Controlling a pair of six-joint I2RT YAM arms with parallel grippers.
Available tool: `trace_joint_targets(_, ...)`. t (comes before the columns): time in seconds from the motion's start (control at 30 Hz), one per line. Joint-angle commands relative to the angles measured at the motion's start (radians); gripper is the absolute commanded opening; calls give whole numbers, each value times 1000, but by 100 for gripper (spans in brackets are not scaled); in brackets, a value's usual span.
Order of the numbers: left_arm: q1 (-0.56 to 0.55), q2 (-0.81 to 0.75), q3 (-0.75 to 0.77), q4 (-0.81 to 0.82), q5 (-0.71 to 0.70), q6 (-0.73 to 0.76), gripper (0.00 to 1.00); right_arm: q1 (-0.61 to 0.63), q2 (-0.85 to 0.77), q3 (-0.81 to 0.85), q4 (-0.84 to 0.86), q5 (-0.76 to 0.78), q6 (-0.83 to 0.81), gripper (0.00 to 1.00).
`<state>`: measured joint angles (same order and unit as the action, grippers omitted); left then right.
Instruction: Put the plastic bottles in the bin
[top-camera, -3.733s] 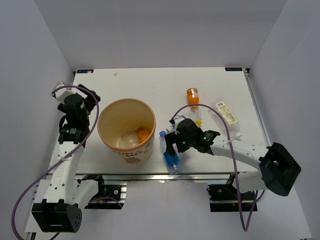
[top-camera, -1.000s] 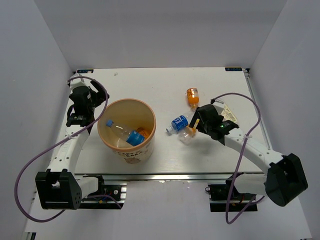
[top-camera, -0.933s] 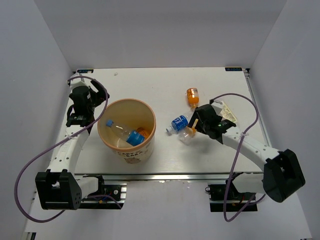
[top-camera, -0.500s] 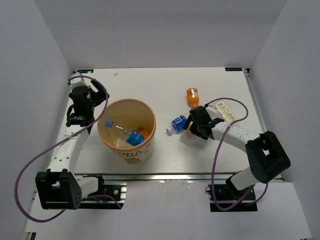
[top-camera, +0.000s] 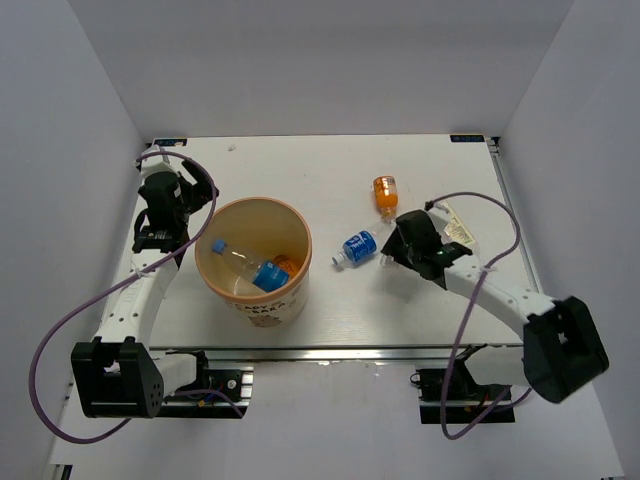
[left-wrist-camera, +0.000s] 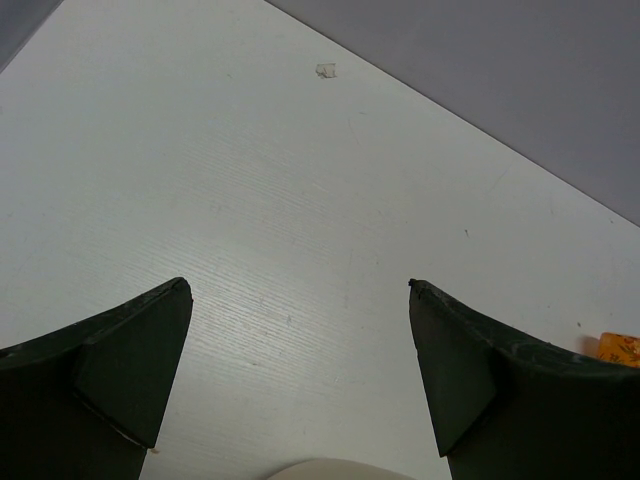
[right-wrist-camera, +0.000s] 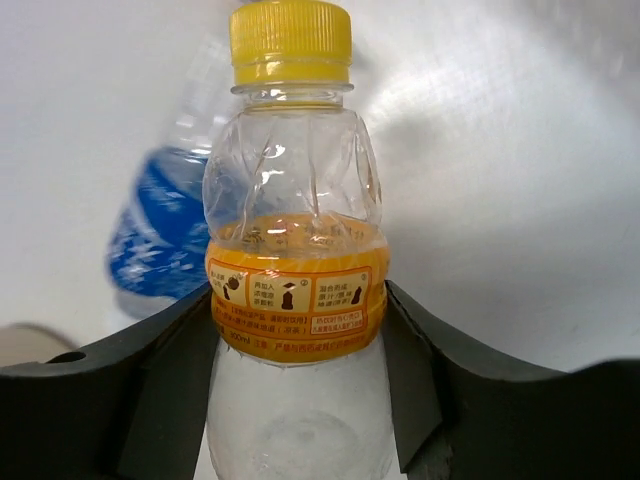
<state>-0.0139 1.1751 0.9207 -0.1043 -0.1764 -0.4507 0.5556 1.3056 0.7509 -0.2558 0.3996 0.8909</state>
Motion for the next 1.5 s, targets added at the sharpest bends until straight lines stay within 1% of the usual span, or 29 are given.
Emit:
trace_joint_targets(0.0, 5, -26, -3, 3, -9, -6, 98, -3, -110, 92, 124, 35, -265, 48)
trace_joint_targets(0.03, 5, -28, -5, 3, -8, -11, 98, -3, -141, 114, 207, -96, -335, 47)
trace_joint_targets(0.1, 5, -35, -5, 5, 1, -16, 98, 10, -152, 163, 271, -232, -446, 46)
trace_joint_targets(0.13, 5, -37, -6, 6, 5, -23, 98, 23, -141, 218, 338, -342, -478, 45)
trace_joint_targets(0.2, 5, -48, -6, 0, 3, -29, 98, 76, -106, 293, 371, -386, -530, 46)
trace_joint_targets(0.27, 5, -57, -3, -20, -24, -40, 98, 113, -25, 427, 386, -462, -621, 47)
trace_joint_targets(0.33, 5, -81, -2, -40, -64, -49, 98, 174, 72, 552, 386, -577, -681, 49)
trace_joint_targets(0.4, 5, -103, -16, -61, -90, -59, 98, 229, 159, 619, 392, -721, -708, 52)
trace_joint_targets(0.43, 5, -121, -23, -63, -112, -68, 98, 250, 187, 645, 392, -772, -766, 52)
trace_joint_targets(0.53, 5, -152, -48, -75, -130, -78, 98, 316, 273, 741, 313, -858, -880, 61)
trace_joint_targets(0.57, 5, -158, -49, -83, -135, -80, 98, 328, 287, 775, 287, -866, -956, 68)
trace_joint_targets(0.6, 5, -161, -51, -101, -140, -80, 98, 340, 303, 789, 247, -902, -984, 72)
trace_joint_targets(0.63, 5, -164, -51, -106, -146, -83, 98, 343, 307, 797, 221, -929, -1006, 77)
trace_joint_targets(0.67, 5, -172, -52, -118, -162, -88, 98, 343, 305, 803, 214, -952, -1027, 89)
trace_joint_targets(0.73, 5, -177, -57, -118, -173, -97, 98, 343, 288, 811, 196, -990, -1075, 89)
trace_joint_targets(0.77, 5, -181, -54, -117, -170, -100, 98, 343, 276, 823, 175, -1028, -1149, 89)
trace_joint_targets(0.87, 5, -177, -45, -121, -153, -100, 98, 342, 261, 840, 139, -1036, -1265, 89)
trace_joint_targets(0.9, 5, -177, -40, -127, -150, -103, 98, 333, 256, 858, 116, -1032, -1340, 89)
trace_joint_targets(0.97, 5, -176, -30, -147, -153, -102, 98, 314, 256, 883, 5, -1039, -1420, 89)
trace_joint_targets(1.03, 5, -181, -28, -161, -173, -103, 98, 267, 247, 909, -96, -1062, -1577, 89)
trace_joint_targets(1.07, 5, -184, -25, -169, -184, -105, 98, 248, 241, 907, -194, -1067, -1634, 89)
trace_joint_targets(1.13, 5, -193, -25, -173, -210, -105, 98, 169, 221, 900, -253, -1090, -1761, 89)
trace_joint_targets(1.17, 5, -195, -17, -178, -216, -105, 98, 111, 218, 901, -352, -1097, -1823, 89)
trace_joint_targets(1.2, 5, -195, -13, -181, -221, -102, 98, 87, 219, 907, -422, -1091, -1904, 89)
trace_joint_targets(1.23, 5, -195, -3, -187, -225, -103, 98, 57, 225, 909, -533, -1041, -2064, 89)
trace_joint_targets(1.27, 5, -192, 1, -189, -229, -102, 98, 49, 225, 907, -583, -1041, -2122, 89)
trace_joint_targets(1.3, 5, -189, 7, -193, -233, -103, 98, 44, 239, 906, -641, -966, -2183, 89)
trace_joint_targets(1.37, 5, -177, 21, -208, -248, -108, 98, 41, 257, 897, -730, -897, -2302, 89)
trace_joint_targets(1.47, 5, -164, 38, -221, -267, -109, 98, 12, 293, 872, -757, -834, -2311, 89)
